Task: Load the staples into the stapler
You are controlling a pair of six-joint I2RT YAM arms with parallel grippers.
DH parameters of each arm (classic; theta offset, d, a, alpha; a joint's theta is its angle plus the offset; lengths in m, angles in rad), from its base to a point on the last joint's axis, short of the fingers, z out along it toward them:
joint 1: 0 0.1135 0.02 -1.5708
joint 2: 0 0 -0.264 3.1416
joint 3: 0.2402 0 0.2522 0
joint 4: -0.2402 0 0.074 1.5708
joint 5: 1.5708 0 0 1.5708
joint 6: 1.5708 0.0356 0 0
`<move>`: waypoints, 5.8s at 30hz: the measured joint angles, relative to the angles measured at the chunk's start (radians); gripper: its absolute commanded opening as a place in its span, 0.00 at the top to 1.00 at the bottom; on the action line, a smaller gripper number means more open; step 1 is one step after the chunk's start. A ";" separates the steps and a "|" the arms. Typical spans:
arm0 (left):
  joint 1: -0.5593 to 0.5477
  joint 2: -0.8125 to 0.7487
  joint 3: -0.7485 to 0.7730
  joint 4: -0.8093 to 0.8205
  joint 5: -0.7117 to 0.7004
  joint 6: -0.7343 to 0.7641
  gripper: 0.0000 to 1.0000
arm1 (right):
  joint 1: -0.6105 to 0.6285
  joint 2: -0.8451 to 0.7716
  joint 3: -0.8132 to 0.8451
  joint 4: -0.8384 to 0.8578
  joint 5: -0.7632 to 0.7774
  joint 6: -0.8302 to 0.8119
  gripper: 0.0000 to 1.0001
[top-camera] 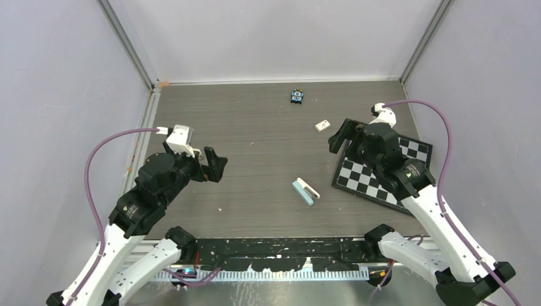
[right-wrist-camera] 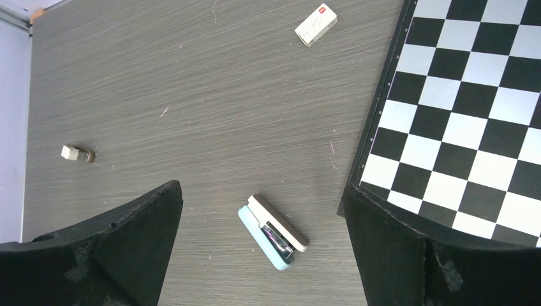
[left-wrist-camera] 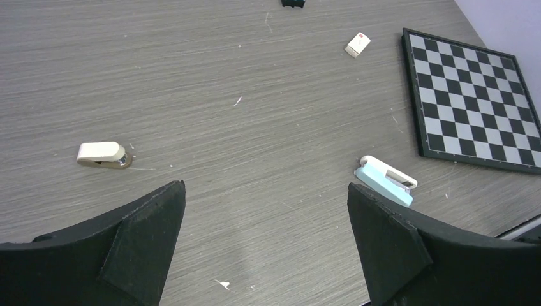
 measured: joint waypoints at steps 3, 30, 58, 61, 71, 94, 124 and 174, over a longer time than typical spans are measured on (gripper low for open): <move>0.000 0.000 0.000 -0.003 -0.017 0.011 0.00 | 0.000 -0.005 0.000 -0.009 0.006 0.000 0.00; 0.000 -0.030 -0.103 -0.037 -0.106 0.067 0.03 | 0.069 0.309 -0.185 0.045 -0.279 -0.075 0.24; 0.000 0.081 -0.144 -0.045 0.108 -0.315 0.13 | 0.276 0.629 -0.193 0.144 -0.139 -0.184 0.49; 0.000 0.106 -0.156 -0.034 0.140 -0.354 0.14 | 0.280 0.631 -0.191 0.146 -0.136 -0.183 0.52; 0.000 0.215 -0.222 0.125 0.249 -0.515 0.25 | 0.282 0.575 -0.191 0.250 -0.224 -0.095 0.53; 0.000 0.571 -0.247 0.489 0.396 -0.791 0.50 | 0.422 0.434 -0.334 0.837 -0.248 0.064 0.55; 0.001 0.534 -0.302 0.628 0.414 -0.738 1.00 | 0.402 0.303 -0.492 1.052 -0.287 -0.003 0.17; 0.005 0.391 -0.127 0.291 0.344 -0.447 1.00 | 0.420 0.483 -0.344 0.877 -0.406 -0.113 0.55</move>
